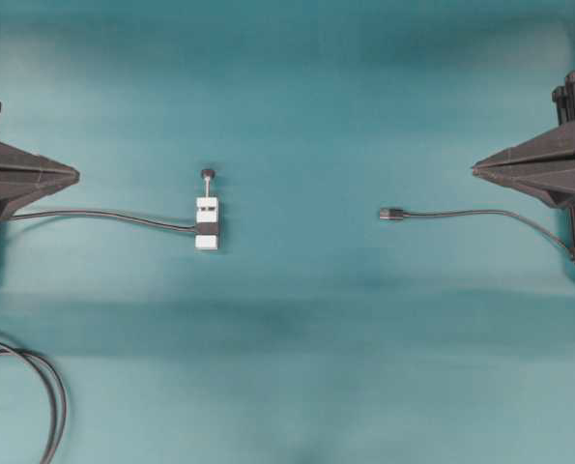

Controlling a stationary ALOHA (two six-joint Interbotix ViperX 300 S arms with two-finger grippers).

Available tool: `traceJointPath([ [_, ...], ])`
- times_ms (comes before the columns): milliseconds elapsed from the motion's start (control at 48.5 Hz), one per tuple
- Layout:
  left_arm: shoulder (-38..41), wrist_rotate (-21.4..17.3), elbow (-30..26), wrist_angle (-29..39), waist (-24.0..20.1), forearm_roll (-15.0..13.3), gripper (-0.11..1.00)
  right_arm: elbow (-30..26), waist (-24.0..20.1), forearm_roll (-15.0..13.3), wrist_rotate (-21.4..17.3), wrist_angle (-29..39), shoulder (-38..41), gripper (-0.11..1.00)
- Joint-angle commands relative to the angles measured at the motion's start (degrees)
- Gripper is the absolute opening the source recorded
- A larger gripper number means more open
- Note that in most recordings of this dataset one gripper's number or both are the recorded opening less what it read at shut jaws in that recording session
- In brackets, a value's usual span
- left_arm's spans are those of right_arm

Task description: Insert the USB cable into the female connector supported by the left arm.

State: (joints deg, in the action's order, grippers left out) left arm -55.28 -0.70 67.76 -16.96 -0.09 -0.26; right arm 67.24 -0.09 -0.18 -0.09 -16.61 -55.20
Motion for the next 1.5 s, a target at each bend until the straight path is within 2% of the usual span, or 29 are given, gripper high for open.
traceJointPath([
  [0,0.1,0.2,0.4,-1.4,1.5,0.1,0.01,0.1,0.0,0.1,0.1,-0.4,0.3,0.0],
  [62,0.0,0.3,0.7,-1.3,2.1,0.0,0.04,0.3,0.0,0.0,0.1,-0.4,0.3,0.01],
  [144,0.4,0.4,0.4,-0.5,2.6,0.0,0.0,0.5,0.0,0.1,0.1,0.1,0.4,0.01],
  [227,1.1,0.4,-0.8,2.4,2.7,0.0,0.0,0.1,0.0,0.0,0.1,1.9,0.4,0.01],
  [515,8.7,0.1,-6.1,18.0,2.5,0.0,0.0,-5.0,0.2,0.0,0.0,17.5,4.0,0.01],
  [721,12.8,0.2,-6.0,18.6,1.5,0.0,0.04,-5.4,0.4,0.0,-0.5,17.8,10.4,0.01],
  [803,13.7,0.2,-5.7,19.0,1.1,0.0,0.12,-5.6,0.6,0.1,-1.4,17.8,12.7,0.01],
  [865,14.4,0.2,-5.5,19.7,1.1,0.0,0.24,-5.8,1.1,0.1,-2.3,17.8,14.2,0.01],
  [1051,16.3,-0.2,-5.0,20.8,1.1,0.0,0.78,-5.9,2.8,0.0,-2.9,17.7,16.9,0.01],
  [1092,16.6,-0.4,-4.7,20.7,1.1,0.0,0.85,-5.9,3.3,0.1,-2.9,17.7,17.1,0.01],
  [1174,17.1,-2.0,-3.8,20.0,1.1,0.0,0.84,-6.0,3.9,0.1,-2.9,17.7,17.4,0.01],
  [1360,18.0,-9.1,-1.4,16.8,0.8,0.0,0.84,-5.7,4.1,0.0,-3.1,17.9,18.8,0.01],
  [1483,18.5,-10.3,-0.2,14.3,-0.4,0.0,0.84,-6.0,4.1,0.0,-3.0,18.1,21.7,0.01],
])
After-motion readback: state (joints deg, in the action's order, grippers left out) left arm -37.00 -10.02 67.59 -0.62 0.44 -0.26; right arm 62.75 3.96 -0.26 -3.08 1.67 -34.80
